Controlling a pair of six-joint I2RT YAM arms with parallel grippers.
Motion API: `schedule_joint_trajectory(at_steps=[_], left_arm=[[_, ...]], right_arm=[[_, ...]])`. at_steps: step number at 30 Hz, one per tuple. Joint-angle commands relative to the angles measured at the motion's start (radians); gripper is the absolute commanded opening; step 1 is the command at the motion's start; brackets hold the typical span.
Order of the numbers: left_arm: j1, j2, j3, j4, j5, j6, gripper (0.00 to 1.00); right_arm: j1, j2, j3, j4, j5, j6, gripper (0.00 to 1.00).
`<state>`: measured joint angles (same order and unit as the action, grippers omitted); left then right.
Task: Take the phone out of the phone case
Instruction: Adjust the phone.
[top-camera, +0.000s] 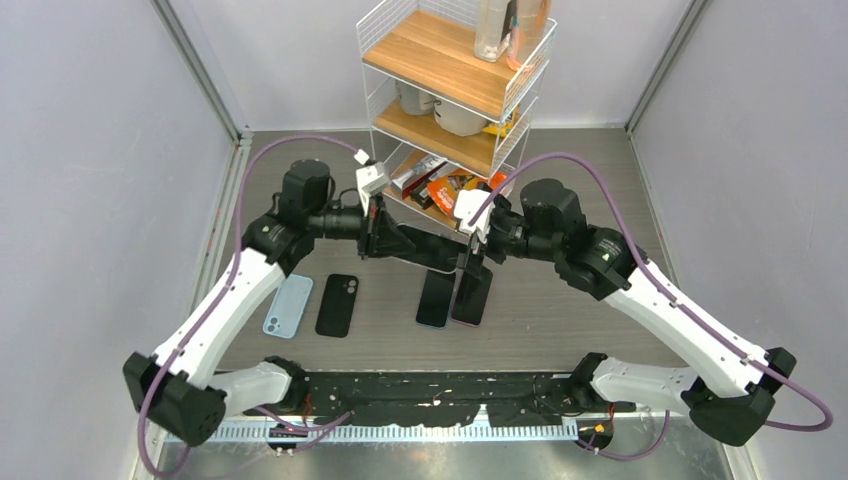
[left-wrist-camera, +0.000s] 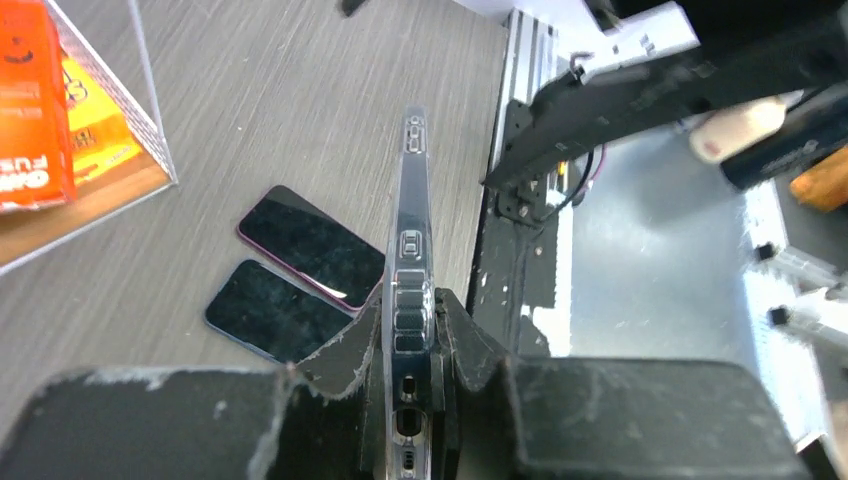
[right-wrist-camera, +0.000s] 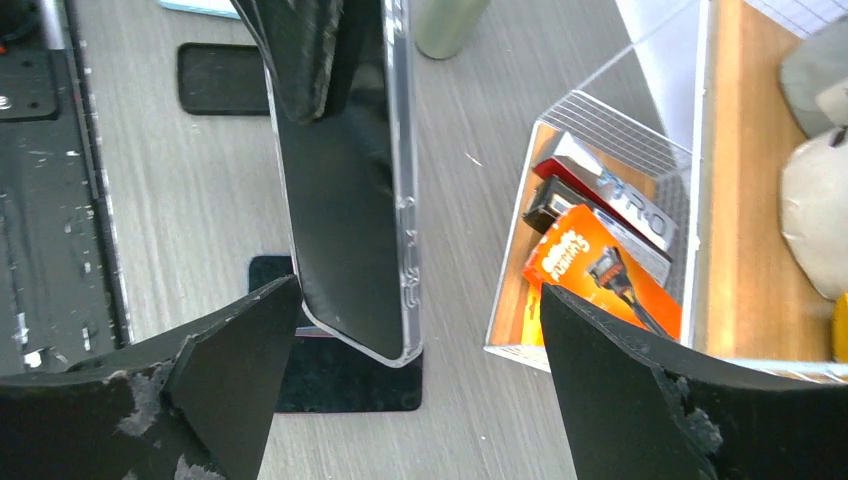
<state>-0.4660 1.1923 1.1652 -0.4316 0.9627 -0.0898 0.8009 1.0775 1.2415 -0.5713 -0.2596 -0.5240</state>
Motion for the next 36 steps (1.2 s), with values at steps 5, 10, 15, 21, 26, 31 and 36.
schedule_joint_trajectory(at_steps=[5,10,15,21,26,31,36], left_arm=[[0.001,-0.215,-0.112,0.042,0.107,0.256,0.00],[0.000,-0.258,-0.161,0.101,0.140,0.243,0.00],[-0.002,-0.275,-0.184,0.150,0.141,0.236,0.00],[-0.006,-0.277,-0.197,0.185,0.139,0.225,0.00],[-0.006,-0.278,-0.216,0.188,0.136,0.232,0.00],[-0.006,-0.273,-0.226,0.197,0.141,0.204,0.38],[-0.005,-0.274,-0.214,0.180,0.111,0.141,0.78]], right_arm=[[-0.006,0.027,-0.015,-0.039,-0.232,-0.053,0.97],[-0.006,0.077,-0.004,-0.067,-0.359,-0.060,1.00],[-0.006,0.146,0.040,-0.107,-0.474,-0.057,0.88],[-0.006,0.216,0.070,-0.133,-0.537,-0.043,0.62],[-0.006,0.232,0.073,-0.133,-0.540,-0.040,0.14],[-0.006,0.223,0.057,-0.127,-0.522,-0.041,0.06],[-0.006,0.195,0.024,-0.113,-0.484,-0.045,0.06]])
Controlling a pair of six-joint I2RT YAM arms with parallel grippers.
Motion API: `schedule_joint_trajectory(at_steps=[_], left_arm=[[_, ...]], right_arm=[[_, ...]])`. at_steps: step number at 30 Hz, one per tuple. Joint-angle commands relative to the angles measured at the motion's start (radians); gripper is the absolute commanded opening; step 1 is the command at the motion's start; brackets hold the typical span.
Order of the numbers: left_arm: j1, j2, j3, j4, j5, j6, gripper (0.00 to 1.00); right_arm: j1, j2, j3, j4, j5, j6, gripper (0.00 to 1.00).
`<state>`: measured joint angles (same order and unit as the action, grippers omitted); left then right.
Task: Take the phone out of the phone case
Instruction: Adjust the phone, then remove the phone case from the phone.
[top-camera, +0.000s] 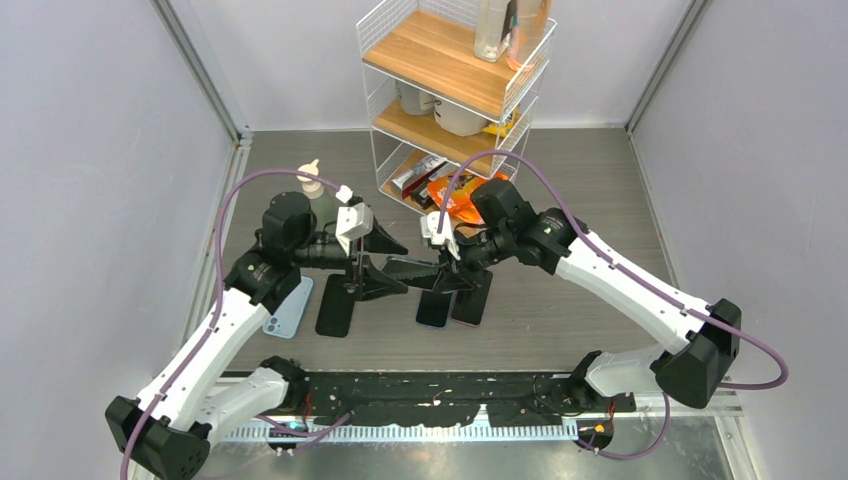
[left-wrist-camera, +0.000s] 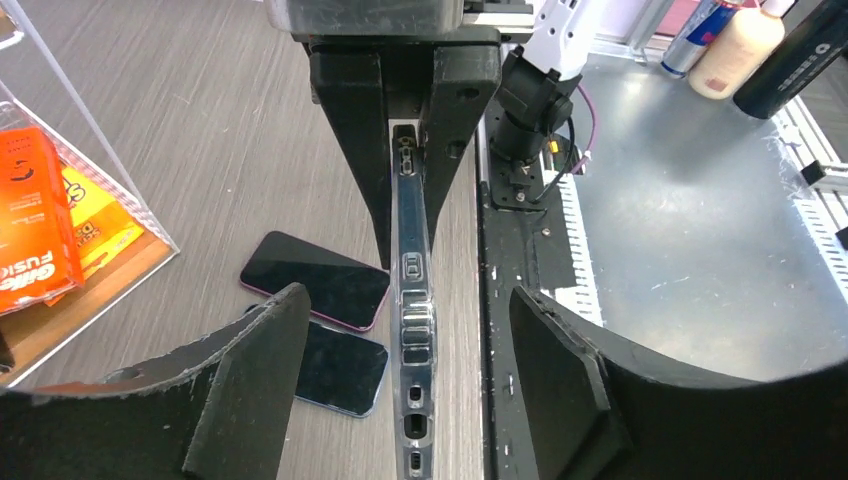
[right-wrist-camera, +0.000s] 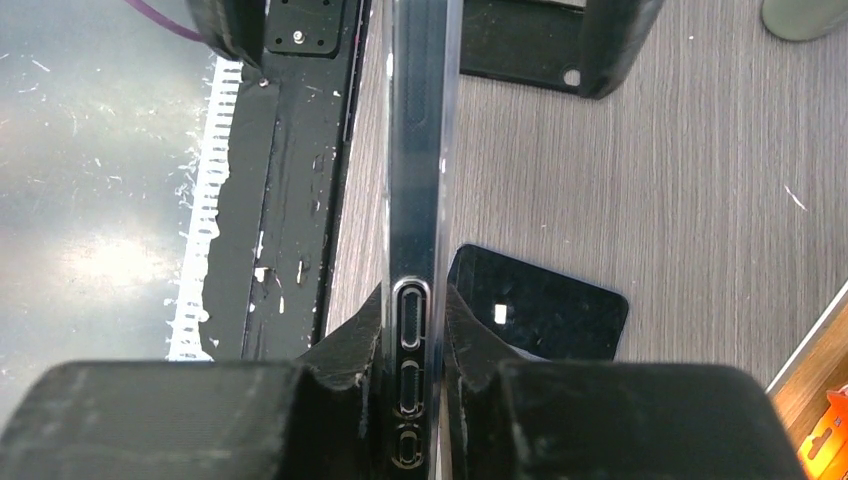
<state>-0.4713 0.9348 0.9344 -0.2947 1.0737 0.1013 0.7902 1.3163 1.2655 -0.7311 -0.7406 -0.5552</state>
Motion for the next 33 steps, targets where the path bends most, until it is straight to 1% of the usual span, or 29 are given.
schedule_joint_trajectory(at_steps=[1,3,5,10,15,18,21,23,28,33], left_arm=[[0.001,-0.012,0.027,0.029,-0.004,-0.061,0.80],[0.000,0.000,0.050,0.000,-0.006,-0.085,0.81],[0.001,0.019,0.080,-0.036,-0.004,-0.109,0.79],[0.002,0.087,0.143,-0.123,0.039,-0.155,0.62],[0.002,0.114,0.142,-0.136,0.048,-0.165,0.47],[0.002,0.127,0.138,-0.129,0.063,-0.177,0.33],[0.002,0.147,0.142,-0.099,0.100,-0.222,0.12],[0.002,0.168,0.142,-0.065,0.128,-0.270,0.00],[0.002,0.220,0.118,0.028,0.181,-0.401,0.00],[0.002,0.292,0.110,0.081,0.222,-0.517,0.00]], right_arm=[[0.004,-0.048,-0.002,0.047,0.001,-0.014,0.06],[0.005,-0.053,-0.006,0.046,0.017,-0.019,0.06],[0.004,-0.058,-0.007,0.048,0.031,-0.021,0.06],[0.004,-0.061,-0.010,0.059,0.065,-0.024,0.06],[0.005,-0.064,-0.015,0.063,0.077,-0.025,0.06],[0.004,-0.067,-0.020,0.070,0.084,-0.027,0.06],[0.008,-0.077,-0.036,0.083,0.112,-0.030,0.06],[0.015,-0.086,-0.048,0.097,0.149,-0.036,0.06],[0.033,-0.113,-0.070,0.140,0.233,-0.036,0.06],[0.059,-0.139,-0.079,0.182,0.386,-0.030,0.06]])
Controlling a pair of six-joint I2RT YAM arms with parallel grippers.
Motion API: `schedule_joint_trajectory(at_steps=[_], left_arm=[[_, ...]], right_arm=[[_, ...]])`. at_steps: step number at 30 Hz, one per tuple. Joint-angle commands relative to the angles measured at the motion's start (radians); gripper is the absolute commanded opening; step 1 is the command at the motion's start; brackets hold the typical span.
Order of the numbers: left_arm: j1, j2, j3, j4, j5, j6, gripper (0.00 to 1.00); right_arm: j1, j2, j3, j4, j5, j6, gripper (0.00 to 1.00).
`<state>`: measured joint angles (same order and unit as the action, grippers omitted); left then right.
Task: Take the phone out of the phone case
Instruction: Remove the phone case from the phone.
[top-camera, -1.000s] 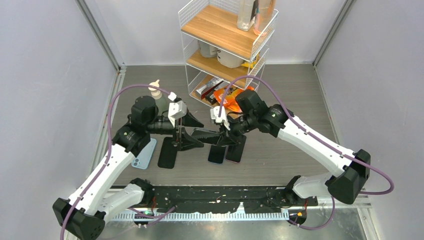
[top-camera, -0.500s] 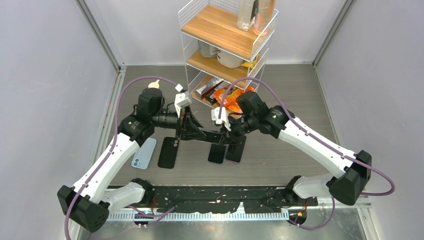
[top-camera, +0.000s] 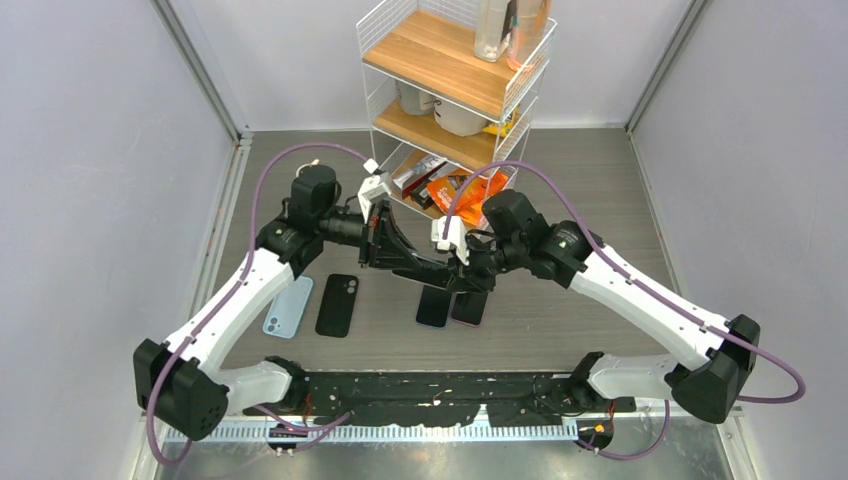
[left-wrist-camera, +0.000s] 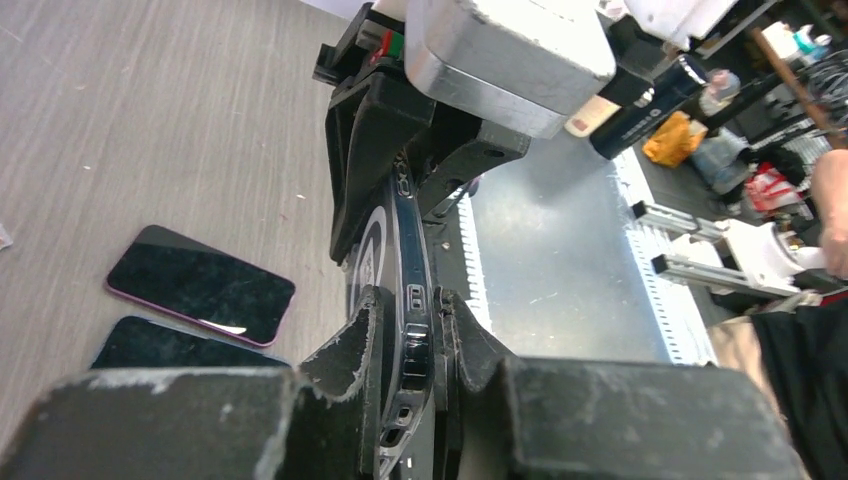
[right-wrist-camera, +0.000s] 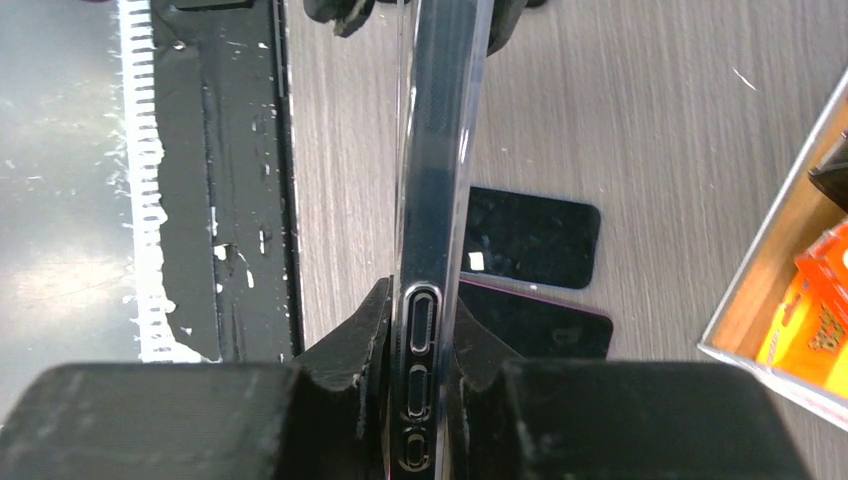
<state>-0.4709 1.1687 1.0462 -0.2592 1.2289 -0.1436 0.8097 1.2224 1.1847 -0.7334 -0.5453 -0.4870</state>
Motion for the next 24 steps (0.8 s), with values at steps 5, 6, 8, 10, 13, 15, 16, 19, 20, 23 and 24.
schedule_joint_trajectory(at_steps=[5,6,8,10,13,15,16,19,20,23,24], left_arm=[[0.002,0.134,-0.003,0.102,0.115,-0.397,0.00],[0.002,0.153,-0.001,0.115,0.120,-0.414,0.00],[0.002,0.181,0.001,0.144,0.126,-0.453,0.00],[0.002,0.209,0.000,0.190,0.131,-0.501,0.00],[0.002,0.244,-0.004,0.281,0.143,-0.597,0.00],[0.002,0.259,-0.020,0.389,0.148,-0.683,0.00],[0.002,0.265,-0.034,0.448,0.147,-0.734,0.00],[0.002,0.281,-0.065,0.596,0.138,-0.837,0.00],[0.002,0.288,-0.067,0.612,0.134,-0.845,0.00],[0.002,0.298,-0.069,0.612,0.114,-0.836,0.00],[0.002,0.302,-0.072,0.612,0.107,-0.835,0.00]], right_arm=[[0.053,-0.081,-0.029,0.260,0.348,-0.098,0.06],[0.055,-0.084,-0.032,0.273,0.363,-0.099,0.06],[0.060,-0.093,-0.039,0.290,0.410,-0.103,0.06],[0.066,-0.096,-0.042,0.299,0.433,-0.104,0.06],[0.079,-0.096,-0.045,0.305,0.470,-0.118,0.06],[0.086,-0.096,-0.050,0.315,0.495,-0.126,0.06],[0.088,-0.097,-0.052,0.318,0.509,-0.128,0.06],[0.096,-0.100,-0.055,0.326,0.523,-0.135,0.06],[0.097,-0.100,-0.054,0.328,0.525,-0.133,0.06],[0.100,-0.101,-0.051,0.328,0.521,-0.130,0.06],[0.102,-0.102,-0.048,0.327,0.520,-0.130,0.06]])
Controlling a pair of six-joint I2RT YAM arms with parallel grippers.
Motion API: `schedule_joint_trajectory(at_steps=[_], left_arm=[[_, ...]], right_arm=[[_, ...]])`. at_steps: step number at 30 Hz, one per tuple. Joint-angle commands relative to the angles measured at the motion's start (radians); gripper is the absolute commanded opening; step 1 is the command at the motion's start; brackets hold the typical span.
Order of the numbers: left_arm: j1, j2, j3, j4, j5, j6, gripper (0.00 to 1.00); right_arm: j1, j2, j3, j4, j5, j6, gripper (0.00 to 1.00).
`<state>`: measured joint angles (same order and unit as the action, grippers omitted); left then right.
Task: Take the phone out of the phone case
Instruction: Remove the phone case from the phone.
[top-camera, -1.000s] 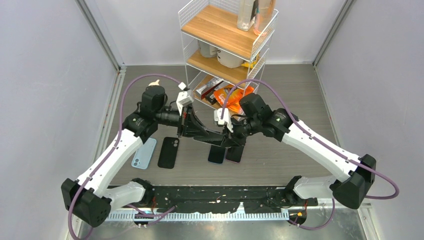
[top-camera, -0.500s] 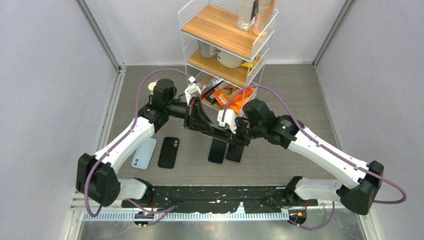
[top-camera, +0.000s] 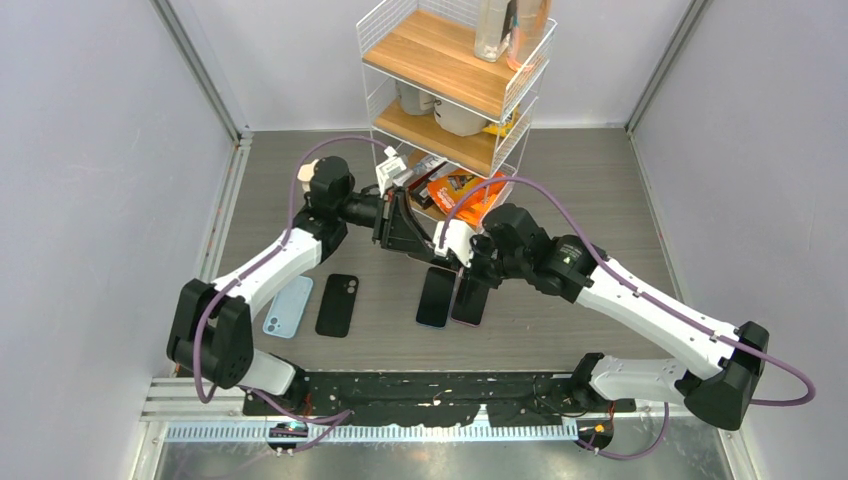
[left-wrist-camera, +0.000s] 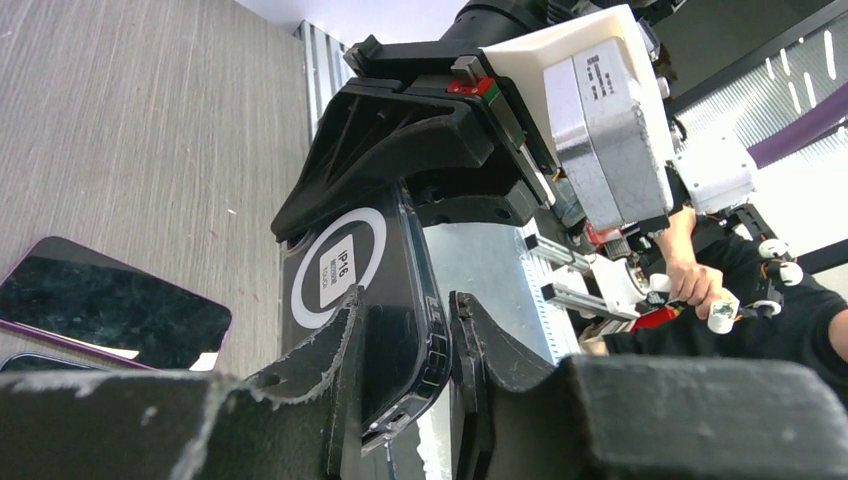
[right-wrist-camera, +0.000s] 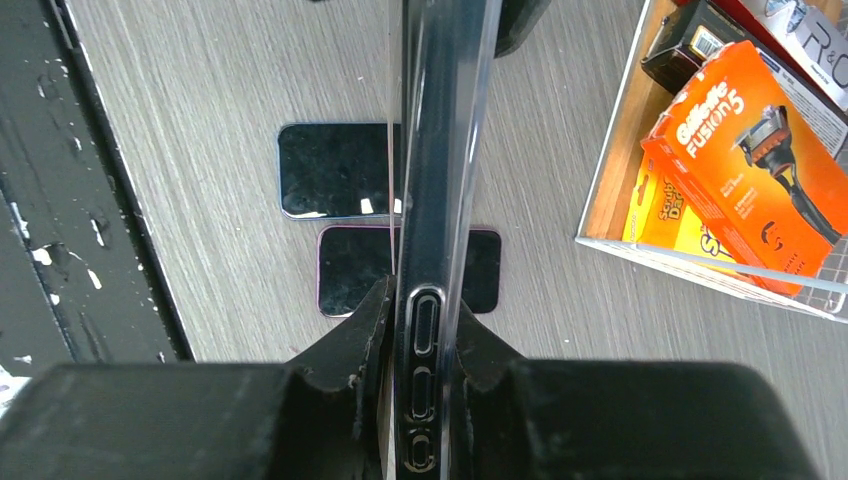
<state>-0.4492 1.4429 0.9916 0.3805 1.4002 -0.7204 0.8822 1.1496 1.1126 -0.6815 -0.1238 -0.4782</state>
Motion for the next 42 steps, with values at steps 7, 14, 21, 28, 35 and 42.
schedule_joint_trajectory(at_steps=[7,14,21,28,35,42], left_arm=[[-0.020,0.064,-0.015,-0.046,-0.083,-0.249,0.00],[-0.020,0.089,-0.011,-0.056,-0.087,-0.243,0.00],[-0.020,0.099,0.012,-0.162,-0.098,-0.165,0.00],[-0.013,0.127,0.044,-0.260,-0.096,-0.088,0.00],[-0.009,0.137,0.076,-0.356,-0.098,-0.002,0.00],[-0.008,0.137,0.116,-0.540,-0.113,0.164,0.00]], right_arm=[[0.039,-0.036,0.042,0.262,0.102,-0.145,0.06],[0.056,-0.034,0.068,0.242,0.107,-0.159,0.06],[0.069,-0.039,0.077,0.232,0.117,-0.175,0.06],[0.084,-0.044,0.092,0.217,0.155,-0.202,0.06],[0.095,-0.045,0.106,0.203,0.174,-0.226,0.06],[0.097,-0.046,0.105,0.196,0.179,-0.239,0.06]])
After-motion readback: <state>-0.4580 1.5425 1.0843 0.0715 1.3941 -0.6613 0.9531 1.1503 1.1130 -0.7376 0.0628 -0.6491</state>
